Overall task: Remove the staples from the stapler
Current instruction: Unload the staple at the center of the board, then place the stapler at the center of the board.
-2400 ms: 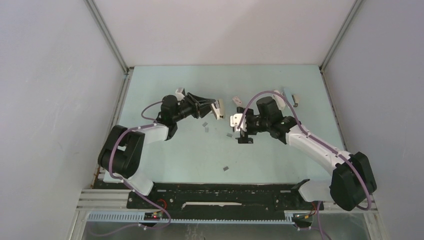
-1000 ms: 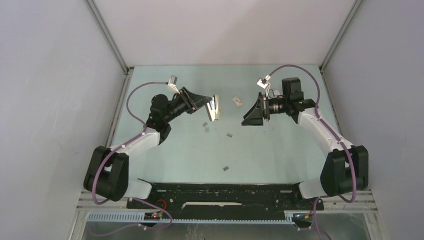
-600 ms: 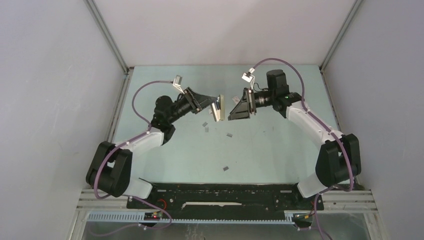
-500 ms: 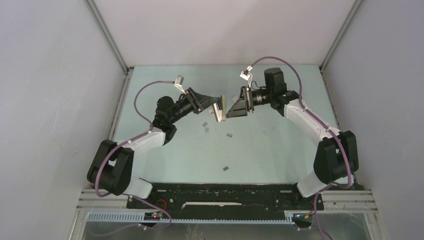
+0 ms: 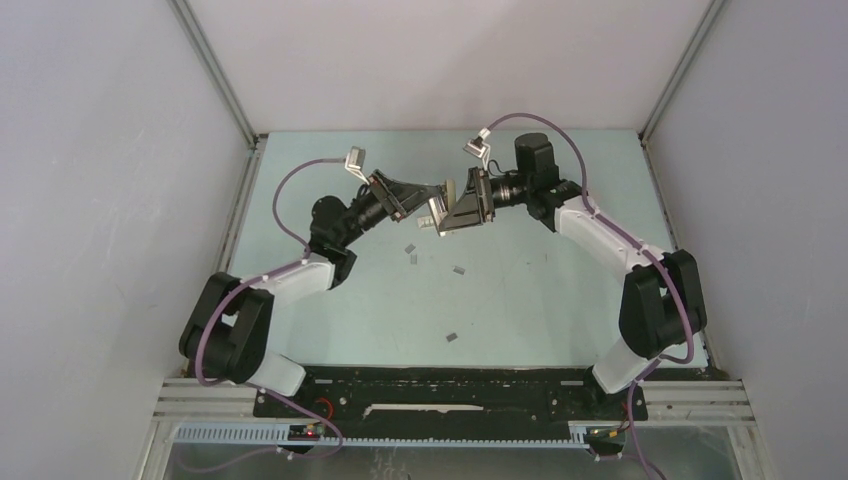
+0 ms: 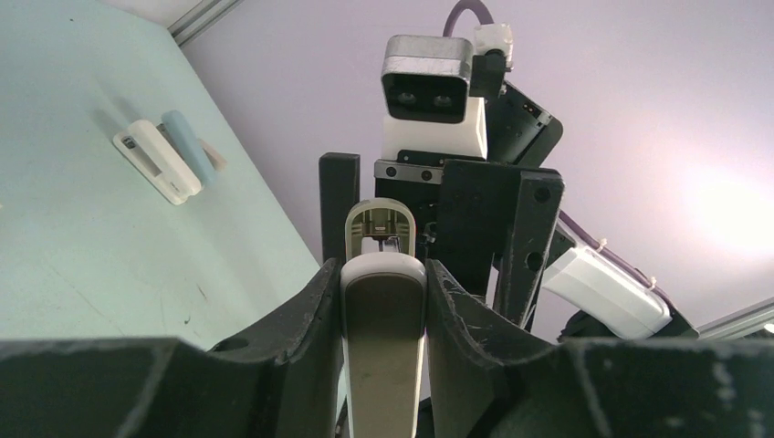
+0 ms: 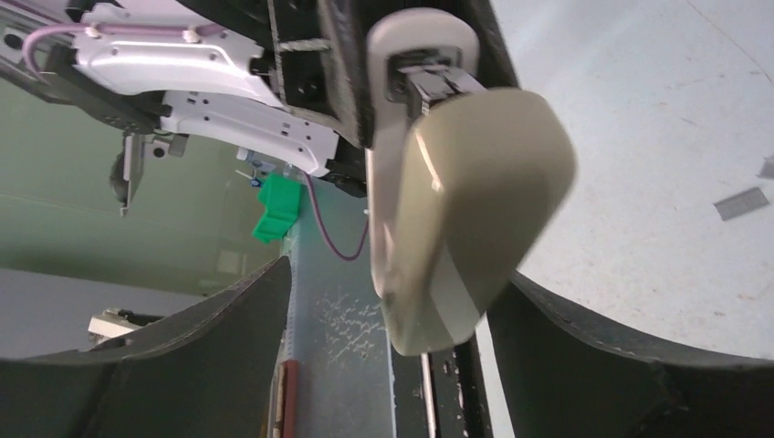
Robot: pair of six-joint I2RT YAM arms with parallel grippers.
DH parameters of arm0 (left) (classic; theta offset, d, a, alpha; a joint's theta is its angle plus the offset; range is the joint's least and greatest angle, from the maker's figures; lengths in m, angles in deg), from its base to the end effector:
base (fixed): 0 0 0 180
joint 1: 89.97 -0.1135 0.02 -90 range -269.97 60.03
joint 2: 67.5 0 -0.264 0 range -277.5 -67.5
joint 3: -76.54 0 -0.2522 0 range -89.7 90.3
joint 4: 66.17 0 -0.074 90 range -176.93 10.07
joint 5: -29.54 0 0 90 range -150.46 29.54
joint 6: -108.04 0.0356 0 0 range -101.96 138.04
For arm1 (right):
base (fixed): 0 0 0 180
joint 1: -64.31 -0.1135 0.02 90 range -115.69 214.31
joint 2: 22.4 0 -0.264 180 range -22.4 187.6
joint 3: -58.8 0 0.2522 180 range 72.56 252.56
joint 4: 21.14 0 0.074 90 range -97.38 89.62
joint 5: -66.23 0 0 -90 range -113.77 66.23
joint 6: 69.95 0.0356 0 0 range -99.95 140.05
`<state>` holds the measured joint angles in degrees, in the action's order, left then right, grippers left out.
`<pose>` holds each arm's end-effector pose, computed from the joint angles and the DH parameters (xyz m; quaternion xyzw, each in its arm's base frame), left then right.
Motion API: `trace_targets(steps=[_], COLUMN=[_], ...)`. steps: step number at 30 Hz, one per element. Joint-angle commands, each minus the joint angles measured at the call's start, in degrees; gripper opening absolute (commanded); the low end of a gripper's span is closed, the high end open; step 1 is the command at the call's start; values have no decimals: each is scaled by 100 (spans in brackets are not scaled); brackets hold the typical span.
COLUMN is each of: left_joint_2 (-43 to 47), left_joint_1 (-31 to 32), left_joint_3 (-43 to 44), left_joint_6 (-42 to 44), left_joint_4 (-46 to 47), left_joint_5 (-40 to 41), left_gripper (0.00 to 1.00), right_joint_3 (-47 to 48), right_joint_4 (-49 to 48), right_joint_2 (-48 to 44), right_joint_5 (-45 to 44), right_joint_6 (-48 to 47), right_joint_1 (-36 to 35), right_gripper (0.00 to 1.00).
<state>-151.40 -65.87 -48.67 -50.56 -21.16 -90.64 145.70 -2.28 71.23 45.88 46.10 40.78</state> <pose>0.2785 -0.1442 0.2820 -0.0280 0.6171 -0.6658 0.4184 0.3214 0.1764 0.3101 -0.2890 0.7011 0.6221 0.1946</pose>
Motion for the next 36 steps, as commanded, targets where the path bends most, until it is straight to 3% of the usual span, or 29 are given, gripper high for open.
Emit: trace_targets(steps=[1, 8, 12, 15, 18, 19, 20, 26, 30, 36], left_joint_2=[-56, -41, -43, 27, 146, 203, 262, 1000, 1717, 2728], left_joint_1=[30, 42, 51, 41, -21, -63, -118, -609, -945, -1486], left_joint_3=[335, 342, 336, 335, 348, 333, 308, 17, 74, 60], left_joint_6=[-298, -307, -331, -321, -250, -216, -178, 360, 1349, 2497], left_joint_4=[764, 794, 780, 586, 250, 165, 75, -680, -2243, -3956], left_joint_5=[1, 3, 17, 52, 17, 11, 18, 147, 384, 1073], left_gripper=[0, 0, 15, 36, 75, 92, 99, 100, 100, 100], right_joint_3=[244, 244, 241, 239, 239, 239, 236, 210, 161, 115], right_joint_4=[-720, -840, -887, -898, -895, -870, -799, -46, 584, 2758], right_joint_2=[-36, 23, 86, 87, 59, 49, 33, -46, -134, -156], right_joint_5=[214, 120, 101, 138, 195, 210, 222, 213, 86, -1493], right_joint_6=[541, 807, 972, 1022, 998, 954, 909, 294, -303, -2930], right_joint_1=[-73, -83, -84, -66, -12, 13, 41, 277, 590, 1232], right_gripper=[82, 52, 22, 8, 3, 3, 2, 1, 1, 0])
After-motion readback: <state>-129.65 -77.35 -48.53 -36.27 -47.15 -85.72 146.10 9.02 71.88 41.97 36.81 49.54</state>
